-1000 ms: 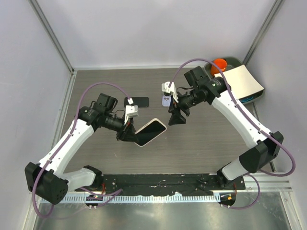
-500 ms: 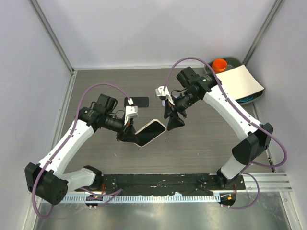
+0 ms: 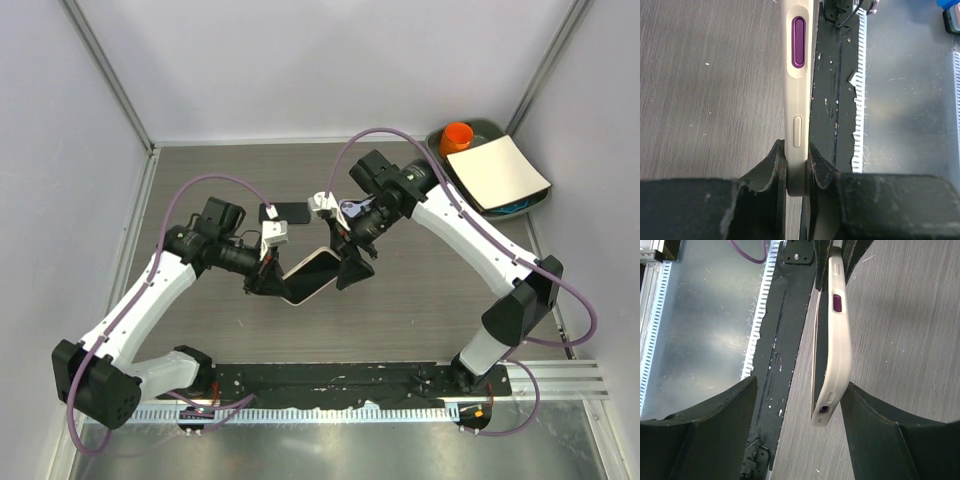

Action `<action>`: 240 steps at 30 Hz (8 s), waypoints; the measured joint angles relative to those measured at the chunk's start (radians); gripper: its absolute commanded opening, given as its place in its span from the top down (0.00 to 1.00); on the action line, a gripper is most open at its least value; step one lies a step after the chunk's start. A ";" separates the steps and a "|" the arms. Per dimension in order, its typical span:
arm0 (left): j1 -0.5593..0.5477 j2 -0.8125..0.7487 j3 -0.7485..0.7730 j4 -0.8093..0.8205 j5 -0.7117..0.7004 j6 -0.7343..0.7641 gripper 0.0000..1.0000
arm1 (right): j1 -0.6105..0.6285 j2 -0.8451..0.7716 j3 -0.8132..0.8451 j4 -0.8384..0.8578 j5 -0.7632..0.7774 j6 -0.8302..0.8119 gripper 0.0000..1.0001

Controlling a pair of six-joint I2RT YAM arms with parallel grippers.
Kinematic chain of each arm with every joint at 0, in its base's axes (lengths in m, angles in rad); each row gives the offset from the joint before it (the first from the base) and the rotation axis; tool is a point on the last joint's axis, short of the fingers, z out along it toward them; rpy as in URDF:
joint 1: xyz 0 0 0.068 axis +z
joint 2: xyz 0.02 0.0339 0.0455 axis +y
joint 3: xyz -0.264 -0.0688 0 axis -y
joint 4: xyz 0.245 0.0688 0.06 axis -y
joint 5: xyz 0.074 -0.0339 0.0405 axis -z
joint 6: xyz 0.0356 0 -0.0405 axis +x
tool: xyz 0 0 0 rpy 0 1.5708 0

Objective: Take the phone out of the phone case
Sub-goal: Pick up the phone at the center of the board, then remove the phone case from the phone.

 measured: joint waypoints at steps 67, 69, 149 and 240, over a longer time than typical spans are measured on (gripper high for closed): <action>0.118 0.005 0.317 0.605 -0.115 -0.789 0.00 | -0.292 -0.393 -0.420 1.196 -0.083 1.170 0.99; 0.117 0.029 0.297 0.675 -0.068 -0.839 0.00 | -0.301 -0.402 -0.443 1.286 -0.106 1.250 0.99; 0.140 0.068 0.008 1.313 0.026 -1.311 0.61 | -0.201 -0.256 -0.430 1.390 -0.014 1.272 0.99; 0.139 0.040 -0.188 1.708 0.129 -1.368 1.00 | -0.351 -0.282 -0.691 2.060 0.111 1.649 0.32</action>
